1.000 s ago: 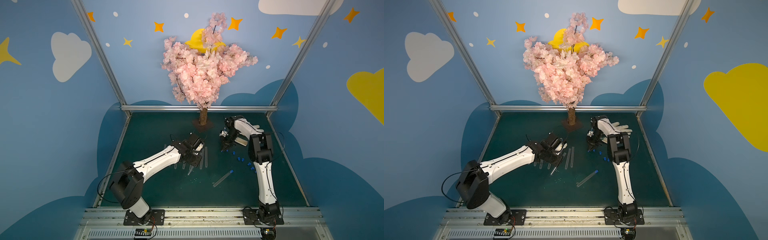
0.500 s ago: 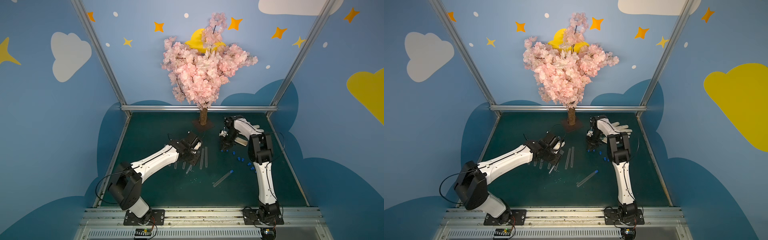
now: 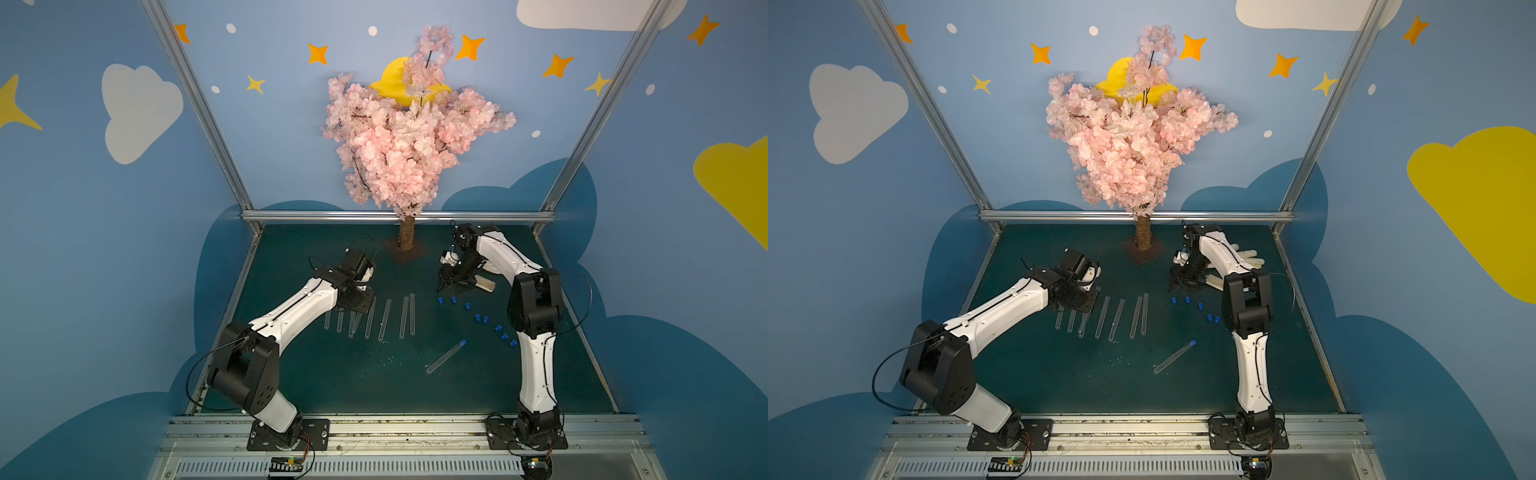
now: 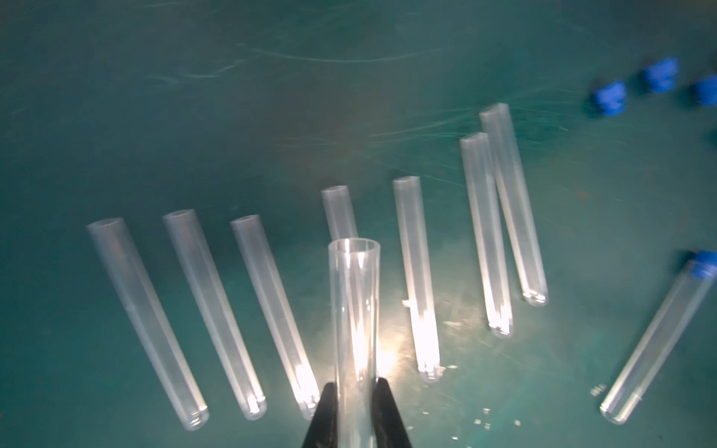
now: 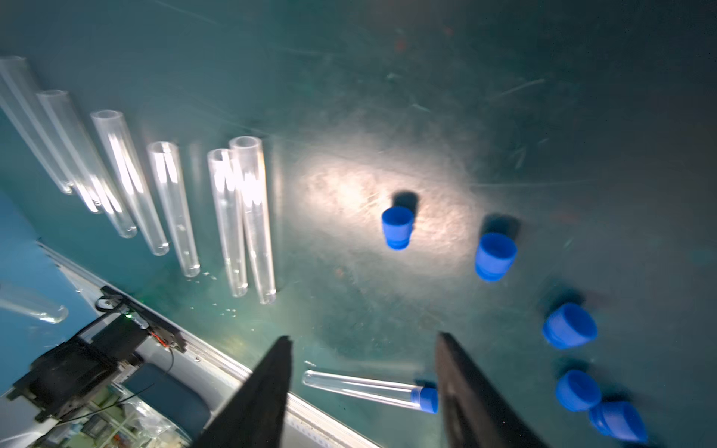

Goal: Remove stoppers from test tubes
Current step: Place the stopper at the center of the board, then place the test tube at the center of the board.

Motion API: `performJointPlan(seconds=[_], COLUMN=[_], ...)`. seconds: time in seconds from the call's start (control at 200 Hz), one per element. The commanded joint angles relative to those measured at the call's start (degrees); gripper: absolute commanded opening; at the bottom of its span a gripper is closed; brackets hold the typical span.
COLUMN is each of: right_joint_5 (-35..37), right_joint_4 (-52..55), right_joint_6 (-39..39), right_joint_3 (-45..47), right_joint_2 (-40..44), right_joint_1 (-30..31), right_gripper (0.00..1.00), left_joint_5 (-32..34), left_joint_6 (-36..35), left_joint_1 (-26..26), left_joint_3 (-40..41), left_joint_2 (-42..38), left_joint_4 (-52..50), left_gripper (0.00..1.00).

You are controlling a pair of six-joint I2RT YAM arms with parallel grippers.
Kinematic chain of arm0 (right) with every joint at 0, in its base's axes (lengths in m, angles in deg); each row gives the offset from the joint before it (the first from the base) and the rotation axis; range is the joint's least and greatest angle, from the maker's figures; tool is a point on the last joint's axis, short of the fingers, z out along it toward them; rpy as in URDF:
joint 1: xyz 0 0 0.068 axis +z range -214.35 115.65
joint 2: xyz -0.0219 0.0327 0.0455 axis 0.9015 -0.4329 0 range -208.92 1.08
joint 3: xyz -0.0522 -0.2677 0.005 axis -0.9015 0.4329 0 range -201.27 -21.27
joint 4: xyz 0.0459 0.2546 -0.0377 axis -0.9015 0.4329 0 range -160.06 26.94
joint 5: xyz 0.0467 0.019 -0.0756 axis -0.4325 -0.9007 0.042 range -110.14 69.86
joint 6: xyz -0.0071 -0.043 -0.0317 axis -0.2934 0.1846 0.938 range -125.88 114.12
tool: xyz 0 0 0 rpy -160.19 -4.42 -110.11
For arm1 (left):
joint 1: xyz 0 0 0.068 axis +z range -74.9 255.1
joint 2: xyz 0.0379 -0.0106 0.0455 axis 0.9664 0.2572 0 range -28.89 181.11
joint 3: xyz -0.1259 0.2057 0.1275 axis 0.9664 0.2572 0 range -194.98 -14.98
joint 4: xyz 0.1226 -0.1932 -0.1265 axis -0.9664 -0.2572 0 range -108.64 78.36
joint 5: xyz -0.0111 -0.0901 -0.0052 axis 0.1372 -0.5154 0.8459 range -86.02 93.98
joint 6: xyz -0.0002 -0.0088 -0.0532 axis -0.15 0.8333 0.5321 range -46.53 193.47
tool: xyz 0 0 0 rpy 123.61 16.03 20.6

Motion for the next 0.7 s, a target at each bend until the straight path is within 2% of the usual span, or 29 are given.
performJointPlan(seconds=[0.0,0.075,0.19,0.511,0.691], right_joint_5=[-1.50,-2.29,-3.68,-10.18,-12.18], right_joint_4=[-2.18,-5.00,-8.01,-9.64,-10.64], right_joint_6=[-0.38,-1.13,-1.74,-0.07,-0.55], right_joint_3=[2.82,4.93,6.53,5.82,6.35], right_joint_2=[5.46,8.79,12.59,15.16,15.51], right_joint_1=[1.22,1.78,2.70,8.15,11.13], right_gripper=[0.75,0.83,0.88,0.89,0.89], left_joint_5=[1.90,2.26,3.07,5.94,6.81], left_joint_6=[-0.76,-1.04,-2.28,-6.22,-7.88], left_joint_1=[3.40,5.70,9.03,19.34,22.15], left_joint_3=[-2.48,-3.12,-3.22,-2.89,-2.64], left_joint_2=[1.43,2.28,3.13,8.07,11.02], left_joint_4=[-2.96,-3.06,-2.17,1.71,3.29], left_gripper=[0.04,0.04,0.04,0.03,0.03])
